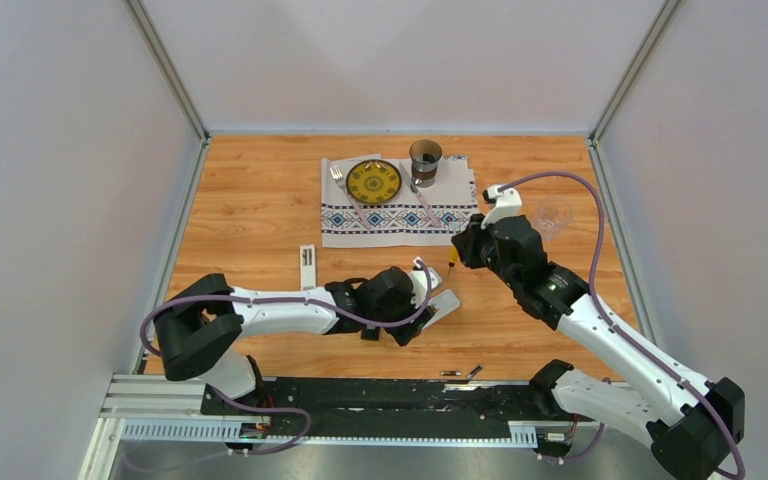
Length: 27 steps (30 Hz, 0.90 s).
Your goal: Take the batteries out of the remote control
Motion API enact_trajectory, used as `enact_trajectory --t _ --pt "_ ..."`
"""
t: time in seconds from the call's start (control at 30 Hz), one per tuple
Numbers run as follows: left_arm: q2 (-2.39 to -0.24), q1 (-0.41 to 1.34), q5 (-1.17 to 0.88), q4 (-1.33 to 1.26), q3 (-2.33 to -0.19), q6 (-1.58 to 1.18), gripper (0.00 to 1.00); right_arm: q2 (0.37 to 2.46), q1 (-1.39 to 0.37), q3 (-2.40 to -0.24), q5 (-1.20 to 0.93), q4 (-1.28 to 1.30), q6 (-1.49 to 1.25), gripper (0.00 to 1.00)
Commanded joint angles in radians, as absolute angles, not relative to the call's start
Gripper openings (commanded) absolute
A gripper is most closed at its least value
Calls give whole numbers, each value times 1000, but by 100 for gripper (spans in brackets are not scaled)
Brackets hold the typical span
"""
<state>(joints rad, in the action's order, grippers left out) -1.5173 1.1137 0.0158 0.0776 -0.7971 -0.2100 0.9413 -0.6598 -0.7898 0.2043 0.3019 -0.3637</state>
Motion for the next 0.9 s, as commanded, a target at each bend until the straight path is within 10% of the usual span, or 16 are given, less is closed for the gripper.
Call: enact_trajectory --t 0.0,0.6,0.87 --pt "-1566 1135 17 -34 -822 -201 78 956 -663 -790 180 299 -402 0" --pt "-1701 1150 94 -44 -824 -184 76 977 -663 -752 103 275 -436 0" --pt "-1674 1150 77 -52 -790 -210 27 983 -661 -706 112 220 -452 0"
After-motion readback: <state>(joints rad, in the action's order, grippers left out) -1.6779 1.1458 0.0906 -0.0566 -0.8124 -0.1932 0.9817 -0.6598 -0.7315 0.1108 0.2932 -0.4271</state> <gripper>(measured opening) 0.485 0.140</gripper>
